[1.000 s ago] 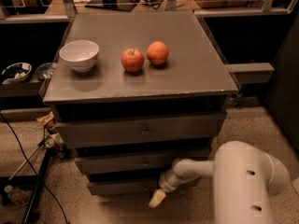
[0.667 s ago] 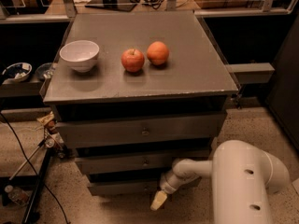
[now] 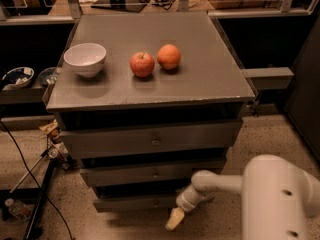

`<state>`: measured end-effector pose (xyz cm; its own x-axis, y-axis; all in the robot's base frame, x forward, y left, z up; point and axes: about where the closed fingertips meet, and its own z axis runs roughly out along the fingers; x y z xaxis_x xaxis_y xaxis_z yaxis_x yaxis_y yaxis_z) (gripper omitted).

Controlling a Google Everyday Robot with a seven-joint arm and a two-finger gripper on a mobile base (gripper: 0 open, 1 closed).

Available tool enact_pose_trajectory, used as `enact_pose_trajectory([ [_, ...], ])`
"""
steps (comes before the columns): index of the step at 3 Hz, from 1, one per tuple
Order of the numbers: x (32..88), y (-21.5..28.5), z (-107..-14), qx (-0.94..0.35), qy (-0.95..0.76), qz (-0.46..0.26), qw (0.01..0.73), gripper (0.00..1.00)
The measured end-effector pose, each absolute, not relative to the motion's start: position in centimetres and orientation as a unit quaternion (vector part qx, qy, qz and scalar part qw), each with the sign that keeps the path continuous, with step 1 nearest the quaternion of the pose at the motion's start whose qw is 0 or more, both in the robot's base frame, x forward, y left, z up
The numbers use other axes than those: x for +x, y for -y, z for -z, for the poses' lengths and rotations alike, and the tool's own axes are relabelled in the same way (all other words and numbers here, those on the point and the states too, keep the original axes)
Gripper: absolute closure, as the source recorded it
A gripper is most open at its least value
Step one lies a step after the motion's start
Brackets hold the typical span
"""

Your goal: Open bottom drawer

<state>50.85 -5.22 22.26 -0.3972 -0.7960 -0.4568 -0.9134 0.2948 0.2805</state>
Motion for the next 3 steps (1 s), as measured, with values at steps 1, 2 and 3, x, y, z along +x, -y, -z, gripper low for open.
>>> enact_pose_trajectory([
  [1,48.4,7.3,-25.4,-0.529,-0.788,-0.289,0.125,0.00],
  [2,46.8,8.6,-27.1,-0.520,-0.785,-0.314,0.124,0.00],
  [3,46.6,8.7,-27.0,-0.519,-0.785,-0.316,0.123,0.00],
])
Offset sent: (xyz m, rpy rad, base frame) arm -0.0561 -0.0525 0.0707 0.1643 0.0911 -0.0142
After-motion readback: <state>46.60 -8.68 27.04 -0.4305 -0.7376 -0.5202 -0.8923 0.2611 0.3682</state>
